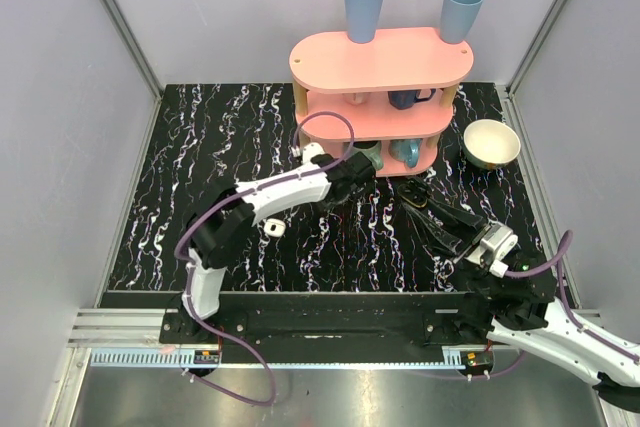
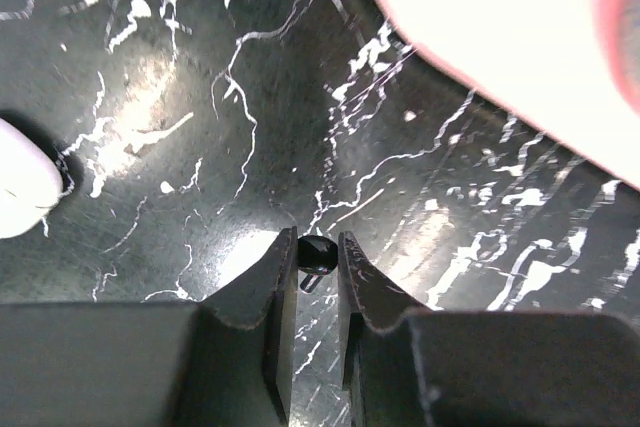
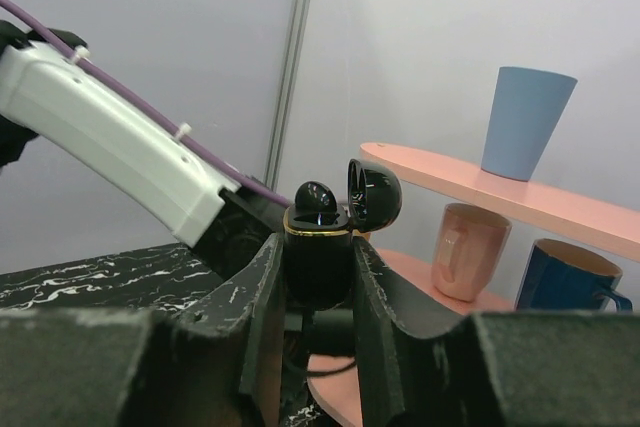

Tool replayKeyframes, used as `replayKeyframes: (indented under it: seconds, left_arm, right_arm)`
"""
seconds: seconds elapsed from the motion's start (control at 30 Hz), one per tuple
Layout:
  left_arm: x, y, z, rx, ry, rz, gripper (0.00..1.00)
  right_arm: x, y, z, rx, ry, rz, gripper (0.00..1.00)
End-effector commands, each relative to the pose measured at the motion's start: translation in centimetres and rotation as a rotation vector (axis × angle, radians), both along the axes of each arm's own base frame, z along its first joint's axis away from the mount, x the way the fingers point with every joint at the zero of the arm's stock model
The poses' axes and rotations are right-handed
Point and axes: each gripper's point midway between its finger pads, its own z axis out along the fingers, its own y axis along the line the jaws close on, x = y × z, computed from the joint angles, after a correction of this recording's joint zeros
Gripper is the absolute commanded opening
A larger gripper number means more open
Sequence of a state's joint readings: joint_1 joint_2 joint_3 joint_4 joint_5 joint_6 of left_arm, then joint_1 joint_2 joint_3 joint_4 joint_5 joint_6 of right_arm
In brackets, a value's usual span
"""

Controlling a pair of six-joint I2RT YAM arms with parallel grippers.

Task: Insert the wireless bluetooth earbuds into the charging case
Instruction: Pick up the right earbud from the center of the board.

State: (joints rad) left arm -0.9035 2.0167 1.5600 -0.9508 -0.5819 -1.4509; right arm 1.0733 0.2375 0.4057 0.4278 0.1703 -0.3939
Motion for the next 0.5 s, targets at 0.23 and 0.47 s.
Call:
replayKeyframes:
  seconds: [0.23, 0.47]
  left_arm:
    - [3.0, 4.3, 13.6, 0.037, -0.404, 0.009, 0.00]
    - [1.9, 9.1, 20.7, 0.053, -0.598, 0.054, 0.00]
  right_arm:
    - [0.8, -1.3, 0.9, 0.038, 0.025, -0.068, 0.00]
    - [1.5, -0.5, 0.6, 0.018, 0.056, -0.076, 0.00]
